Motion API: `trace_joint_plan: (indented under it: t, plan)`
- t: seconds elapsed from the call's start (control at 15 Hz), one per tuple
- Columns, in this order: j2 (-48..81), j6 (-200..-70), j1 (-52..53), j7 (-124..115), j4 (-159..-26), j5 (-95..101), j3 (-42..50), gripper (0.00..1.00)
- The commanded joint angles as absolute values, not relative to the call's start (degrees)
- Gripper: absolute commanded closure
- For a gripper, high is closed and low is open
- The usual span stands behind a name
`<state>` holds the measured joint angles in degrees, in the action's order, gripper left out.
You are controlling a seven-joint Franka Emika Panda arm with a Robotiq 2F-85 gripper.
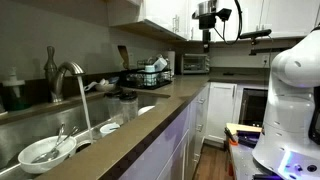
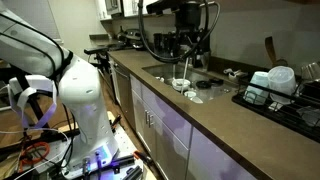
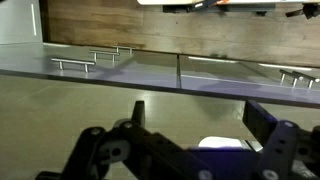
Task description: Push the tap handle down
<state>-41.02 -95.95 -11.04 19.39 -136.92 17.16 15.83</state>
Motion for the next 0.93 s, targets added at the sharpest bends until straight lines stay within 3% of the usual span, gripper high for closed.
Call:
trace_joint_plan:
  t: [0.0,0.87]
  plan:
    - [-41.1,-95.7,-10.5,19.1,-136.8,17.4,16.2,0.00]
    - [-41.9,-98.9,-8.3,17.7,-138.3,15.6,14.4,0.00]
